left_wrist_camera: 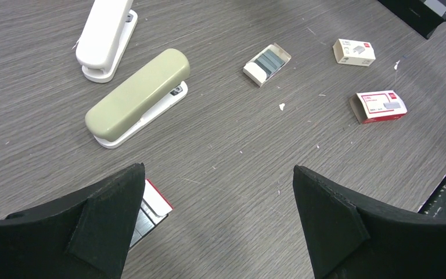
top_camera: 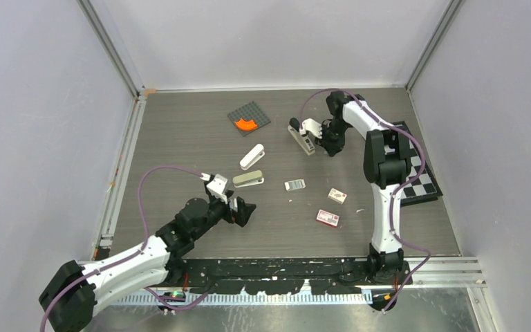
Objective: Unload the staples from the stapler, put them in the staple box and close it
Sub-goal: Pick up the staple from the center of the board.
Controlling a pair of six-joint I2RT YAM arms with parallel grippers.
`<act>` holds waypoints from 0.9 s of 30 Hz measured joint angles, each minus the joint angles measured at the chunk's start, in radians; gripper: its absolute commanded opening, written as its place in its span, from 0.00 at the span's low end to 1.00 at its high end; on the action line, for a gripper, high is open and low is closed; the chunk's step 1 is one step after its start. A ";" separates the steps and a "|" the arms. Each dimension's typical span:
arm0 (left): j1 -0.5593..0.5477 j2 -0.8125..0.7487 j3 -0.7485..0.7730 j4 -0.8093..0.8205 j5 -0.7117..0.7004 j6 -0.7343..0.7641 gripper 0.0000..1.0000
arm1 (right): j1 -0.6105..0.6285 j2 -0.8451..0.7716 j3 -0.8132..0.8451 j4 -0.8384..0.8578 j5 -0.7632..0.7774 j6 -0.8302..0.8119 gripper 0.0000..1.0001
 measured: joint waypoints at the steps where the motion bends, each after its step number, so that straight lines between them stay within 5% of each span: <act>1: 0.000 -0.002 -0.001 0.002 0.001 -0.002 1.00 | 0.000 -0.003 -0.003 0.005 -0.003 0.015 0.16; 14: 0.000 -0.021 -0.039 0.109 0.068 -0.077 1.00 | 0.002 -0.153 -0.114 0.031 -0.084 0.206 0.16; 27: 0.000 0.053 -0.069 0.420 0.192 -0.255 1.00 | 0.062 -0.414 -0.323 -0.003 -0.317 0.427 0.15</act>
